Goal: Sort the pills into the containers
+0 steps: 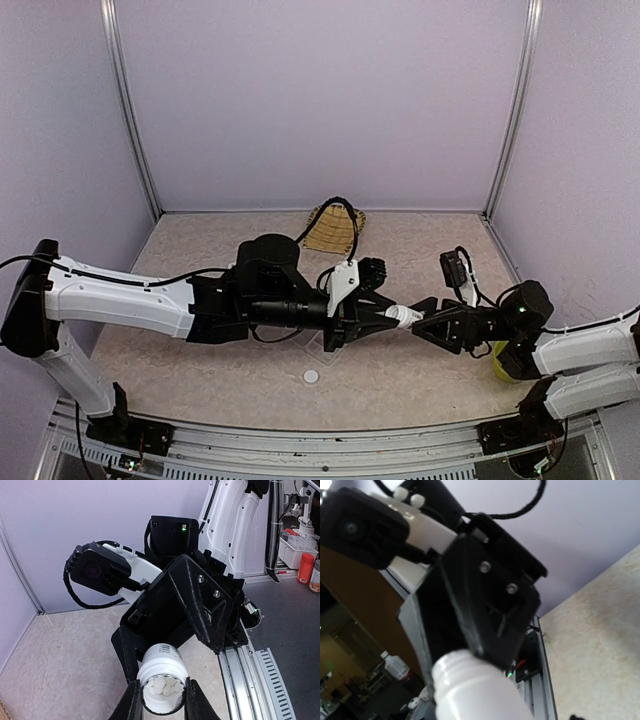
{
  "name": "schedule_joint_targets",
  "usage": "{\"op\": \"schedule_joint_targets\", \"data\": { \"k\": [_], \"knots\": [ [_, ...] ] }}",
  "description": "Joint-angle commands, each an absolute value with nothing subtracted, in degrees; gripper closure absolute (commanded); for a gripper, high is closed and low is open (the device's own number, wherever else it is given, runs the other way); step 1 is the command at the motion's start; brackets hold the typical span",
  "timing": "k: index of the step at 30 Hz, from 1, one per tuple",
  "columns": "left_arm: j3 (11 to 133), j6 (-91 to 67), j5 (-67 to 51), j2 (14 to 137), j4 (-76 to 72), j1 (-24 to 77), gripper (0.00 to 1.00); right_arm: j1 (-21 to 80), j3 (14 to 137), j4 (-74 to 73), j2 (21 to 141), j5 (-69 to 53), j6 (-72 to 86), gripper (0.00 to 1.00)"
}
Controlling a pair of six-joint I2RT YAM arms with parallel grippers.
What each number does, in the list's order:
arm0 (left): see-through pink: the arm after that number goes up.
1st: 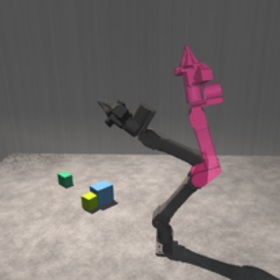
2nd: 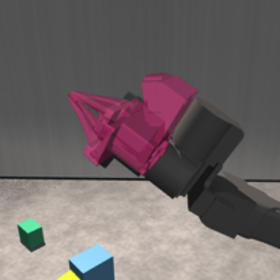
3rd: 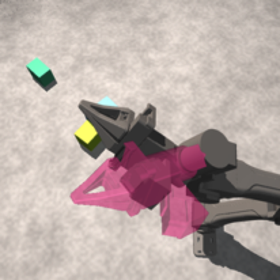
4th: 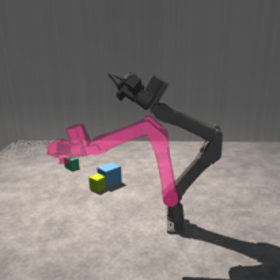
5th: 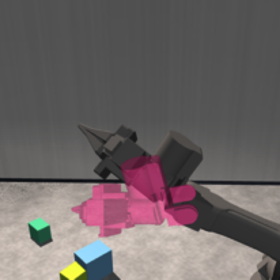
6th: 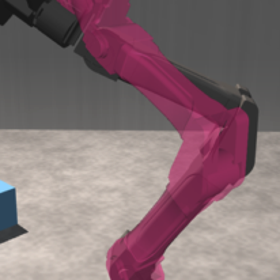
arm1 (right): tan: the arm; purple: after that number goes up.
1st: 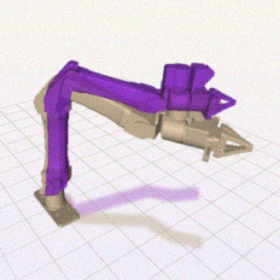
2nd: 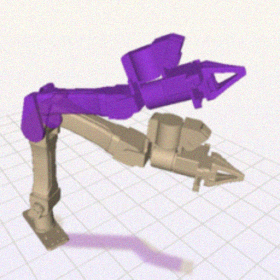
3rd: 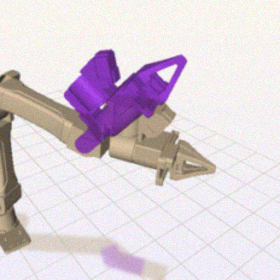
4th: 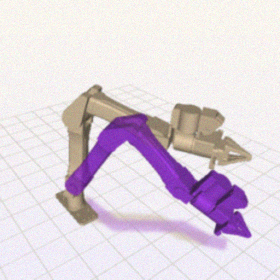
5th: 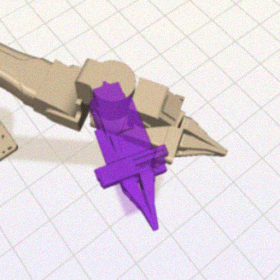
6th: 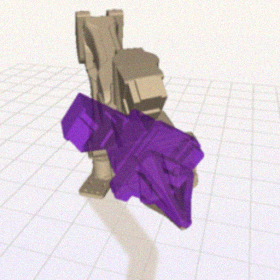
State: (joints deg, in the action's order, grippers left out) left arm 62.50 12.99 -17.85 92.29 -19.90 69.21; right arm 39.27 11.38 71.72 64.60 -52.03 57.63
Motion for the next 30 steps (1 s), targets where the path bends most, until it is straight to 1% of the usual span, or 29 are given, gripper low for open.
{"op": "schedule_joint_targets", "data": {
  "k": [1, 6, 13, 17, 18, 20, 22, 24, 27, 28, 30],
  "knots": [
    [62.24, 13.00, -18.55, 91.05, -21.78, 69.55, 0.88, 40.40, 13.24, 78.25, 66.09, -52.47, 58.94, 0.29],
    [61.94, 13.03, -18.42, 90.80, -21.73, 69.56, 0.88, 40.52, 13.35, 81.65, 67.42, -52.41, 60.87, 0.42],
    [61.60, 13.26, -18.14, 90.70, -21.80, 69.60, 0.88, 41.06, 13.36, 83.74, 68.71, -52.34, 61.80, 0.52],
    [61.58, 13.21, -18.10, 90.70, -21.81, 69.60, 0.87, 41.22, 13.23, 85.21, 69.23, -52.05, 62.52, 0.60],
    [61.69, 13.10, -17.97, 90.68, -21.64, 69.58, 0.84, 41.22, 13.08, 86.19, 69.50, -51.84, 62.83, 0.63],
    [61.55, 13.10, -17.88, 90.66, -21.51, 69.61, 0.83, 41.17, 12.94, 86.54, 69.67, -51.83, 62.94, 0.64],
    [61.41, 13.07, -17.57, 90.50, -21.47, 69.55, 0.78, 41.22, 12.85, 86.68, 69.77, -51.75, 62.96, 0.65],
    [61.12, 13.09, -17.03, 90.25, -21.47, 69.44, 0.67, 41.21, 12.73, 86.58, 69.78, -51.61, 62.79, 0.66],
    [60.85, 12.96, -16.51, 89.80, -21.65, 69.43, 0.56, 41.21, 12.58, 85.77, 69.47, -50.98, 62.31, 0.68],
    [60.70, 12.89, -16.23, 89.63, -21.69, 69.41, 0.50, 41.21, 12.57, 85.31, 69.21, -50.62, 61.96, 0.69],
    [60.41, 12.72, -15.32, 89.12, -21.79, 69.30, 0.33, 41.22, 12.41, 84.08, 68.80, -50.23, 61.23, 0.70]
  ]
}}
